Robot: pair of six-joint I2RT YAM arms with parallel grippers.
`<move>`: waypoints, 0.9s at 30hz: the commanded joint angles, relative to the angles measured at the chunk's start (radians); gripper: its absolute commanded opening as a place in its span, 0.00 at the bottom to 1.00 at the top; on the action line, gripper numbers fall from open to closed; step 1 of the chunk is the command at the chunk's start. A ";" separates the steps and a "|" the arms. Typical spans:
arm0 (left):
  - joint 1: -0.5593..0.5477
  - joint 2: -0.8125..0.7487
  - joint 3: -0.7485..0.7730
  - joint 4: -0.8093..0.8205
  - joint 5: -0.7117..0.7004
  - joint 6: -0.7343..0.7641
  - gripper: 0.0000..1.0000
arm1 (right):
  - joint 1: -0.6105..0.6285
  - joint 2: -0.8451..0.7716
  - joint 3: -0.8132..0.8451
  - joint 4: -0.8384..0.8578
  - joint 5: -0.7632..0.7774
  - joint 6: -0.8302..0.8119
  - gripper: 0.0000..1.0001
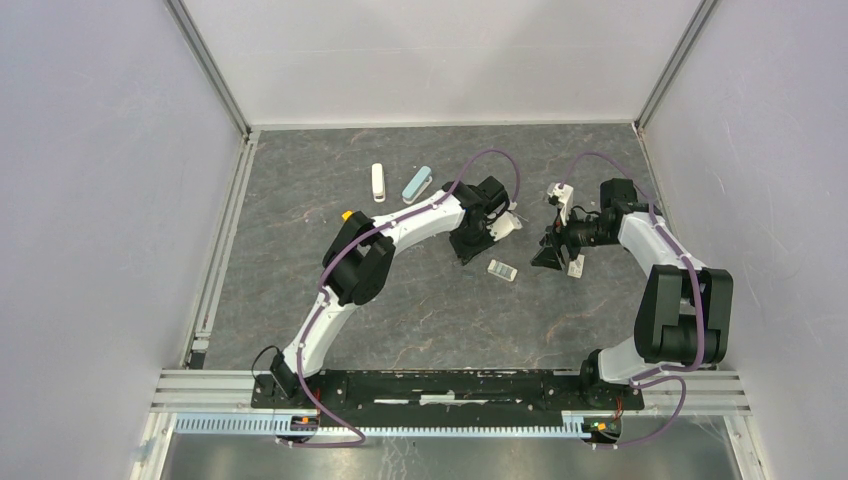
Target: Unload the staples from the stapler
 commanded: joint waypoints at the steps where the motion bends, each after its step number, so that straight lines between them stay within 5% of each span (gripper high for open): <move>1: -0.006 -0.071 0.000 0.030 -0.006 -0.075 0.09 | -0.008 -0.027 0.020 -0.007 -0.031 -0.020 0.72; 17: -0.037 -0.380 -0.377 0.521 0.012 -0.519 0.08 | -0.007 -0.044 0.011 0.006 -0.023 -0.014 0.73; 27: -0.096 -0.365 -0.400 0.652 -0.084 -0.743 0.07 | -0.008 -0.047 0.013 0.003 -0.024 -0.020 0.73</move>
